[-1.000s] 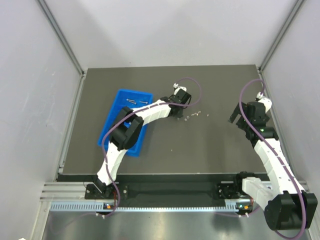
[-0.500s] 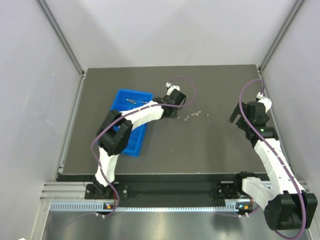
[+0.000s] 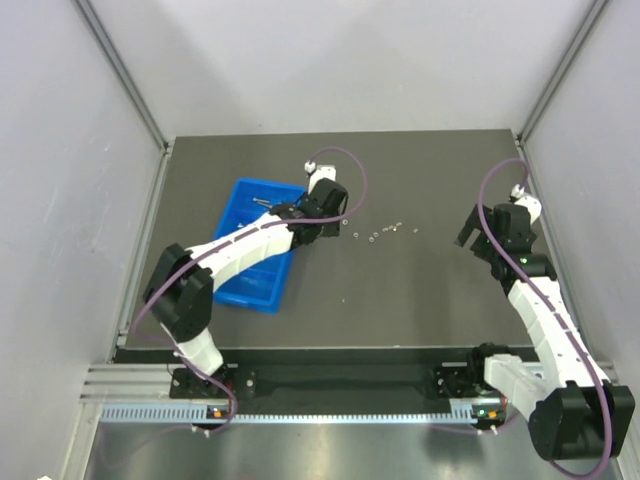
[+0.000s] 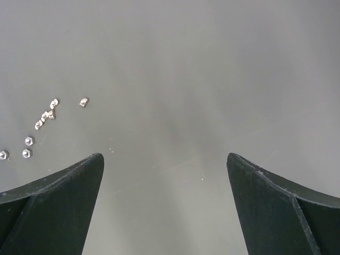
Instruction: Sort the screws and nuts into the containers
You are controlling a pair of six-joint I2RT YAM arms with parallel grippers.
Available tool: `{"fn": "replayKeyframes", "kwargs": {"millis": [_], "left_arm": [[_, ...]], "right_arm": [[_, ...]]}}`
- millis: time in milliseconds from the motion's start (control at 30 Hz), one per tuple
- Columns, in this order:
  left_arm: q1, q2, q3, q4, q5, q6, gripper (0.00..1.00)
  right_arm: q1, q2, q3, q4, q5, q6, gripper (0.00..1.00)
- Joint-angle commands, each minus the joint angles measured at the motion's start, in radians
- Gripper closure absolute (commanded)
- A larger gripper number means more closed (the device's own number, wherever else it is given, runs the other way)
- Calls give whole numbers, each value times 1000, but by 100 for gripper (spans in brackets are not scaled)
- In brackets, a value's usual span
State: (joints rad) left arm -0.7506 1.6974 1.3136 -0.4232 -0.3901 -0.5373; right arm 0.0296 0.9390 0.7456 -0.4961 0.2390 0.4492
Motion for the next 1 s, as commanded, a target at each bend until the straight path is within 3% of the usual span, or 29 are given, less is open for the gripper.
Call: {"fn": "replayKeyframes", "kwargs": {"millis": [0,400,667,967], "left_arm": [[0,124,88,70,22,34,53],[4,468,394,23,-6,76,53],[4,498,394,-28,-79,30,52],[5,456,297,-9,-46,-16,55]], "right_arm": [[-7,-5,1,36,-7,2,0],[-5,-23,-9,18,26,-12,0],[-7,-14,-9,21,39,-10,0],[-8,-6,-9,19,31,-7,0]]}}
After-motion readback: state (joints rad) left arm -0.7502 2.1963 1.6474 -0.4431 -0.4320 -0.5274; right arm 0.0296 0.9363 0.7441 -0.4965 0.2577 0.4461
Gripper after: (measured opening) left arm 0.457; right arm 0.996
